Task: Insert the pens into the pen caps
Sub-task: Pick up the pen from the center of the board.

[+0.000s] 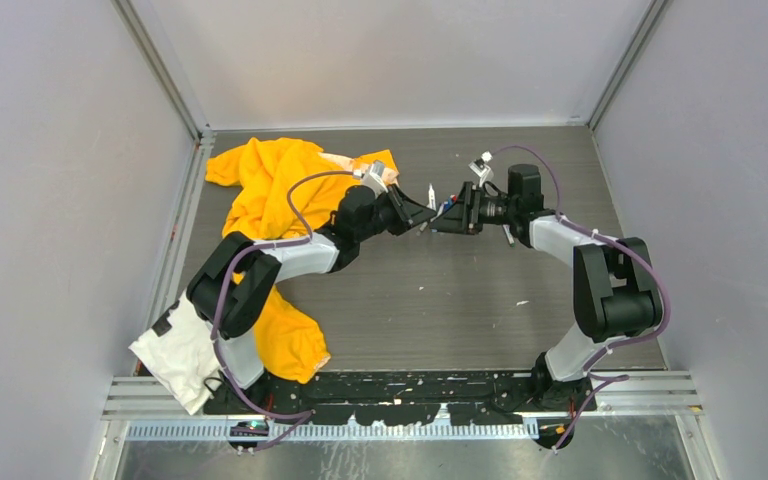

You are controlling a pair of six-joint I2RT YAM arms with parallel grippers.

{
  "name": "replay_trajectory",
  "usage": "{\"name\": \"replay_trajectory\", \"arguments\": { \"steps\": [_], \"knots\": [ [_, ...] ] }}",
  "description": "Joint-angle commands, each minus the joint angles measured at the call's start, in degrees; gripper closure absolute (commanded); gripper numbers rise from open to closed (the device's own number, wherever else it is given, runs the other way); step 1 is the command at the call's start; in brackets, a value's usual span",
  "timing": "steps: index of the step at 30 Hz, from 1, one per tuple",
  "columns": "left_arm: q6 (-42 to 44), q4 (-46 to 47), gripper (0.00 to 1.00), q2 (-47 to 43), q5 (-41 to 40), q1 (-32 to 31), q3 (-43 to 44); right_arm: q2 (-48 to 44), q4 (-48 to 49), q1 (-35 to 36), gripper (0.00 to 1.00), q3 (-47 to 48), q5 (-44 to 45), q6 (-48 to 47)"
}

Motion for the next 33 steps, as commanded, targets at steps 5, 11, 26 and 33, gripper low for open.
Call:
{"name": "replay_trajectory", "arguments": {
  "steps": [5, 11, 26, 33],
  "knots": [
    [-2.79, 6.24, 1.0, -0.67, -0.19, -0.23, 0.55, -0.52, 2.2, 2.57, 0.5, 2.22, 2.6, 1.95],
    [-3.12, 6.98, 0.99, -0.52, 0.05, -0.52, 0.95, -0.22, 3.83, 2.69, 0.76, 2.38, 5.07, 4.83],
    [5.32, 9.32, 0.51, -8.53, -0.36, 2.01, -4.85, -0.41, -8.9, 1.08, 0.99, 5.86, -4.35, -8.33],
    [2.01, 21.96, 0.43, -9.07, 8.61, 7.59, -9.16, -0.8, -17.29, 1.1, 0.99, 7.97, -8.37, -16.83]
  ]
}}
